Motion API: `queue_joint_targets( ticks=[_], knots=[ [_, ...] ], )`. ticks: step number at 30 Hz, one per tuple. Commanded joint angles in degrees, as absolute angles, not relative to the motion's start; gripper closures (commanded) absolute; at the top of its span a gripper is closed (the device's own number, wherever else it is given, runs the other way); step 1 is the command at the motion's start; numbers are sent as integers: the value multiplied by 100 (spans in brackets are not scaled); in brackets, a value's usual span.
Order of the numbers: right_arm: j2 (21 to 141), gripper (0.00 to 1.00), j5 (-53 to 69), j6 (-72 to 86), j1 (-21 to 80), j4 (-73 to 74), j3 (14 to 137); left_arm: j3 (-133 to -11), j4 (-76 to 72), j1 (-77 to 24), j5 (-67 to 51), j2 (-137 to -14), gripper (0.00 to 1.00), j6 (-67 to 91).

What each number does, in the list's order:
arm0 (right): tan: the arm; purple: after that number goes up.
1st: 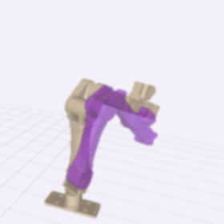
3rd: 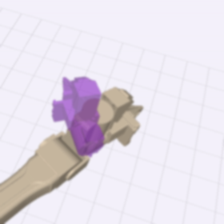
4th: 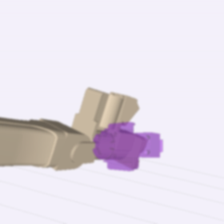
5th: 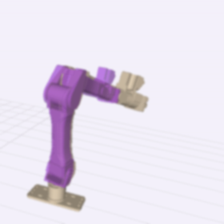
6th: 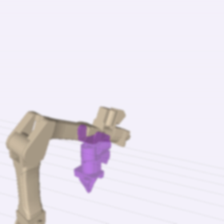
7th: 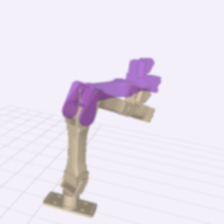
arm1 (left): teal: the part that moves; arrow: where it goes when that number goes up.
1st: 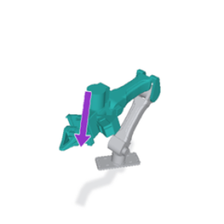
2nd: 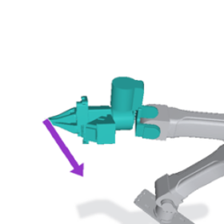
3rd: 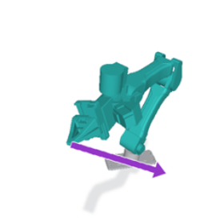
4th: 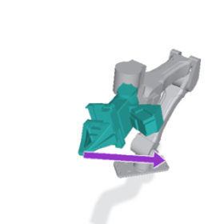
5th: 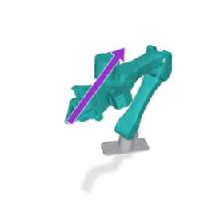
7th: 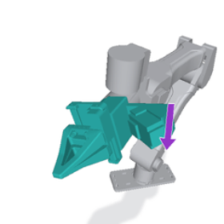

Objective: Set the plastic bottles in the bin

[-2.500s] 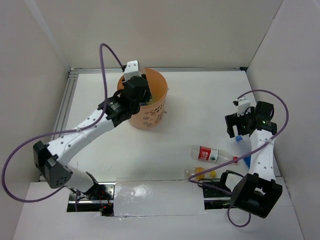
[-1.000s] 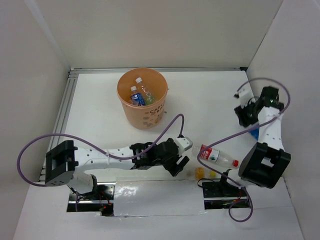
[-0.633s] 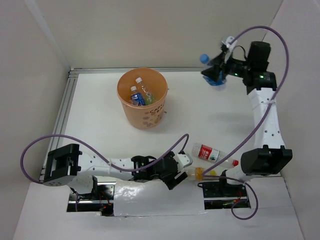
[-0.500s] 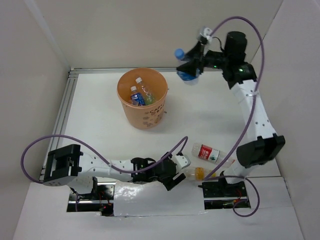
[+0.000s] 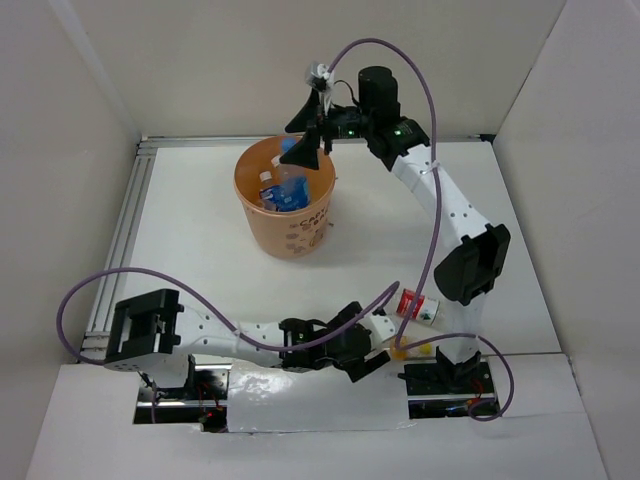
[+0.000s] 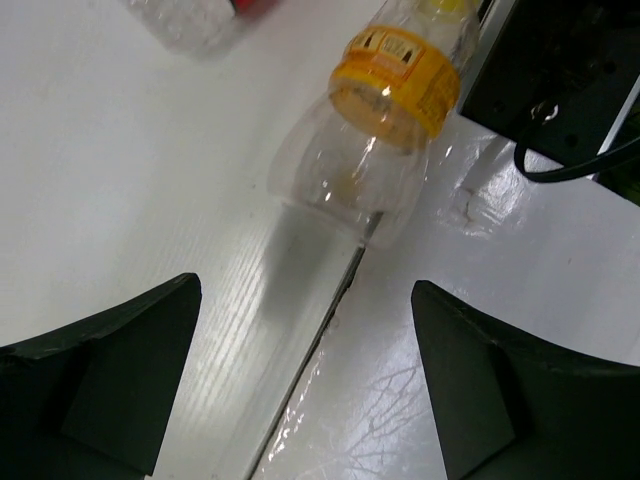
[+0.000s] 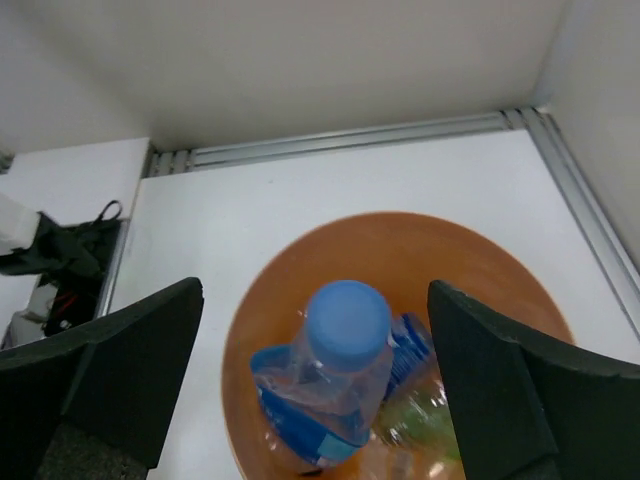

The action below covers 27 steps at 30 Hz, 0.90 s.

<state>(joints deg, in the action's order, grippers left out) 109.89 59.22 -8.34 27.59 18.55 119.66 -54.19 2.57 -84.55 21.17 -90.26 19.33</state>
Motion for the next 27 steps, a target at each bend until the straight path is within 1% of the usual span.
queue_joint_targets(
  ticks=[1,4,5,6,8,10,11,12,13,14,16,17,20,21,22,23,24,27],
  knots=[
    [10679,0,5189,-554,2279,1810,12050,-5879,-35,-8481,2092,-9324,1,1337],
    [10538,0,5158,-738,1655,2468,11910,-6134,-167,-8481,1952,-9623,1,1030],
    [10390,0,5229,-817,1156,2861,11796,-6222,-245,-8481,1951,-9694,1,950],
    [10310,0,5290,-1044,908,3065,11647,-6275,-298,-8481,1899,-9773,1,871],
    [9934,0,5580,-1413,215,3635,10919,-6345,-360,-8481,1837,-10000,1,642],
    [9599,0,5669,-2131,-165,3927,10278,-6468,-360,-8481,1627,-10186,1,502],
    [9415,0,5669,-2371,-437,4042,9622,-6573,-360,-8429,1548,-10282,1,431],
    [9065,0,5669,-2634,-561,4330,9328,-6574,-360,-8429,1399,-10492,1,431],
    [8896,0,5669,-3080,-667,4455,9055,-6653,-308,-8377,1328,-10590,2,431],
    [8747,0,5599,-3302,-772,4587,8531,-6706,-308,-8376,1275,-10669,5,431],
    [8290,0,5485,-3733,-992,4746,8053,-6759,-308,-8323,1214,-10845,10,492],
    [8149,2,5345,-3848,-1045,4816,7616,-6820,-255,-8262,1213,-10846,18,492],
    [7683,9,5273,-4191,-1300,4886,7094,-6873,-185,-8262,1476,-10907,44,675],
    [7603,10,5221,-4271,-1423,4939,6858,-6821,-132,-8262,1529,-10907,55,677],
    [7481,12,5221,-4350,-1493,4992,6760,-6820,-54,-8262,1590,-10846,77,764],
    [7427,15,5221,-4429,-1564,5070,6672,-6820,26,-8262,1756,-10846,93,939],
    [7427,16,5273,-4508,-1686,5071,6523,-6820,87,-8262,1836,-10724,100,1010],
    [7296,19,5273,-4684,-1836,5212,6346,-6627,175,-8262,2038,-10443,100,1255]
  ],
)
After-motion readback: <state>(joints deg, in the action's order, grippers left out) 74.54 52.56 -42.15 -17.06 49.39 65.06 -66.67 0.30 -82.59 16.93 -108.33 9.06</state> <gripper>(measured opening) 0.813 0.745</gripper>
